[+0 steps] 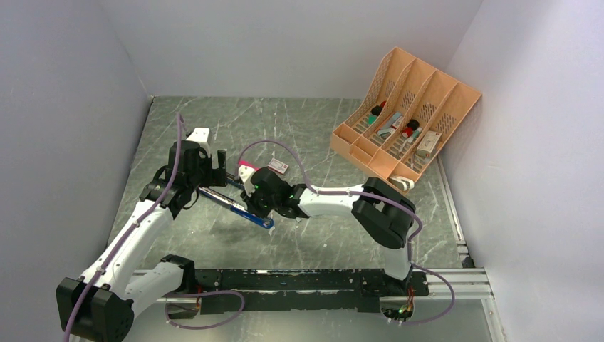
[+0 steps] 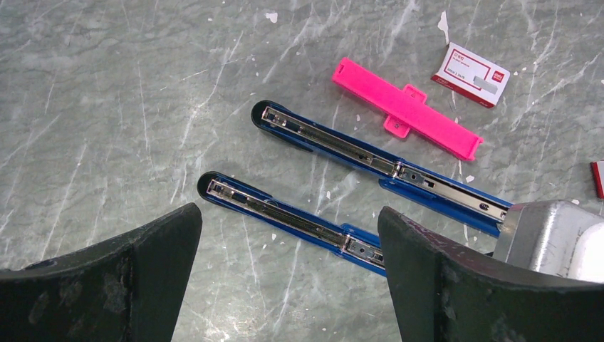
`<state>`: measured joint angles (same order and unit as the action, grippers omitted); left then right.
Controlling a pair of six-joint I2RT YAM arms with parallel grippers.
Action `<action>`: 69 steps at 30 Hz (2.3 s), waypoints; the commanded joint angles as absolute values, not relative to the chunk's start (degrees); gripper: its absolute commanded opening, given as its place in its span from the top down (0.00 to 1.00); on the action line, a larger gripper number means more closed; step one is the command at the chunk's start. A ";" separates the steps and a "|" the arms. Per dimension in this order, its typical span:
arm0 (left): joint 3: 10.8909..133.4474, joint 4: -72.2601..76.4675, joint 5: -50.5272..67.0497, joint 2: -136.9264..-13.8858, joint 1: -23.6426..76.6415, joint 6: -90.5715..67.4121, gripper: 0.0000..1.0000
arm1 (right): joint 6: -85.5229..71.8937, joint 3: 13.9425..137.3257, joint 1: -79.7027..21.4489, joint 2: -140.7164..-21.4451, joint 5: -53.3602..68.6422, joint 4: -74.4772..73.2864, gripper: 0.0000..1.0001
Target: Load the staples into the stapler
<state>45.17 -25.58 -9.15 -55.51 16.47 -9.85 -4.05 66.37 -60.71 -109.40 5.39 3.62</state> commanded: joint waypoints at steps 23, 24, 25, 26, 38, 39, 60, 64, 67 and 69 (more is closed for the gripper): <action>45.12 -24.52 -8.09 -54.97 16.50 -9.58 0.02 | -4.21 62.89 -60.52 -105.78 4.81 9.65 0.67; 45.15 -24.60 -8.09 -54.94 16.52 -9.58 0.02 | -4.28 62.74 -60.46 -105.42 4.75 10.17 0.67; 45.12 -24.54 -8.09 -54.93 16.52 -9.58 0.02 | -4.39 62.55 -60.42 -105.32 4.54 10.68 0.67; 45.09 -24.54 -8.09 -54.92 16.52 -9.58 0.02 | -4.54 62.38 -60.46 -105.22 4.24 11.06 0.67; 45.13 -24.45 -8.00 -54.84 16.52 -9.58 0.02 | -18.41 58.33 -57.58 -104.15 5.03 17.20 0.67; 45.16 -24.55 -8.00 -54.91 16.52 -9.58 0.02 | -19.91 57.87 -57.23 -104.34 5.90 17.83 0.67; 45.01 -24.44 -7.95 -54.82 16.52 -9.58 0.02 | -29.79 55.08 -53.02 -108.53 17.74 24.93 0.65; 45.02 -24.47 -8.00 -54.83 16.57 -9.60 0.02 | -29.89 55.93 -52.96 -109.64 18.17 23.96 0.65; 45.00 -24.48 -7.91 -54.81 16.52 -9.58 0.02 | -30.10 56.38 -52.91 -110.33 19.03 23.99 0.65; 45.08 -24.46 -7.91 -54.84 16.60 -9.58 0.02 | -30.15 56.51 -52.96 -110.46 19.28 23.95 0.65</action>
<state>45.17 -25.56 -8.75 -55.51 16.47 -9.85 -29.61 54.59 -53.30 -109.27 17.87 23.86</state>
